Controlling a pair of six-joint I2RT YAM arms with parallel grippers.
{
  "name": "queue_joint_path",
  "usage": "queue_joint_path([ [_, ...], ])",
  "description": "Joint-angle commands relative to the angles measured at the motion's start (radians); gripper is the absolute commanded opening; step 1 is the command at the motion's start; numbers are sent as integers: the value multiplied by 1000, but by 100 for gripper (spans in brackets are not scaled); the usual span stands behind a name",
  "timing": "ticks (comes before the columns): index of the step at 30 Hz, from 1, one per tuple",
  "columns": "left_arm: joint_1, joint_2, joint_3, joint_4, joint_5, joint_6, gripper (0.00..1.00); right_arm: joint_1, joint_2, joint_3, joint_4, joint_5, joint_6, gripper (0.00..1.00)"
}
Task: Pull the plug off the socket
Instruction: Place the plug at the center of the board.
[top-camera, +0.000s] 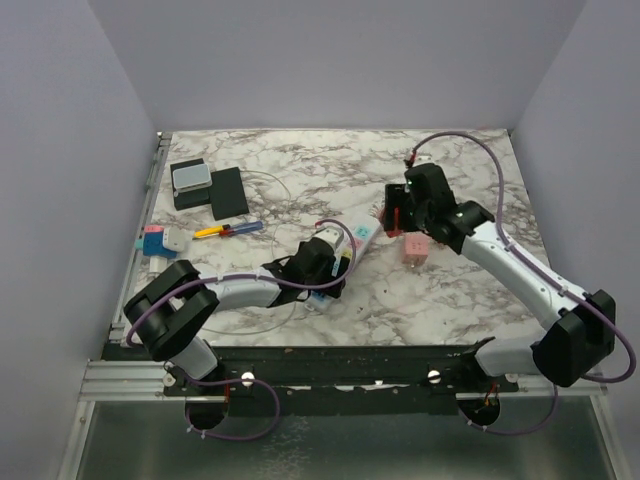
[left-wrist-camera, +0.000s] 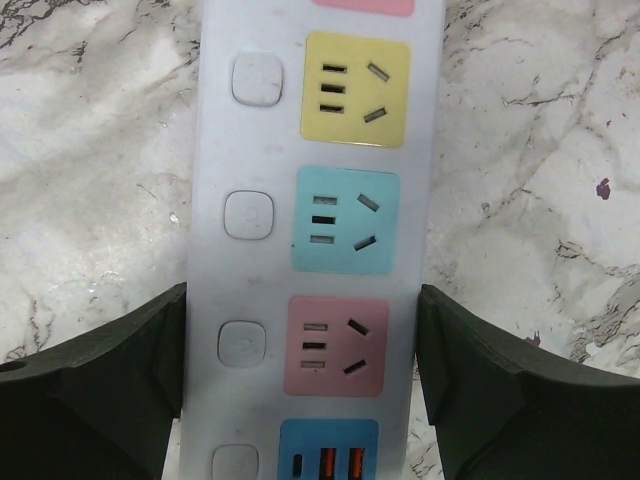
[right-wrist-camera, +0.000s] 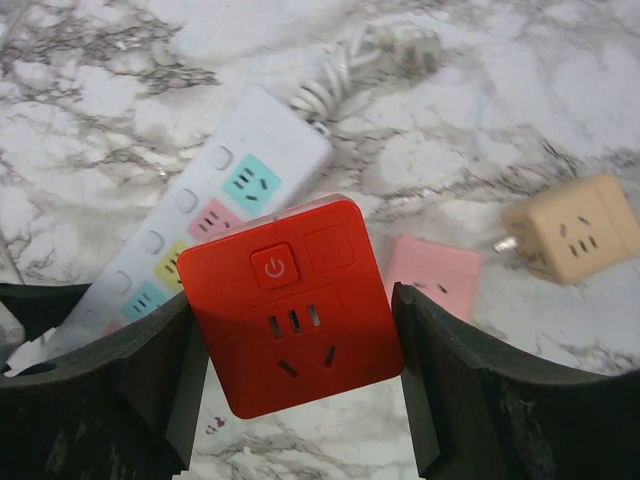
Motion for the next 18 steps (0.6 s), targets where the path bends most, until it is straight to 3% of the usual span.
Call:
queue_joint_path([
  [1, 18, 16, 16, -175, 17, -42, 65, -117, -89, 31, -229, -89, 48, 1],
  [3, 18, -9, 39, -178, 18, -31, 82, -173, -110, 28, -322, -125, 67, 1],
  [6, 18, -37, 91, -191, 43, 1, 97, -292, -138, -1, -448, -211, 110, 1],
  [12, 27, -63, 167, -204, 84, 45, 99, -436, -181, -118, -520, -282, 136, 0],
  [18, 58, -82, 172, -203, 119, 67, 99, -536, -100, -206, -450, -386, 96, 0],
])
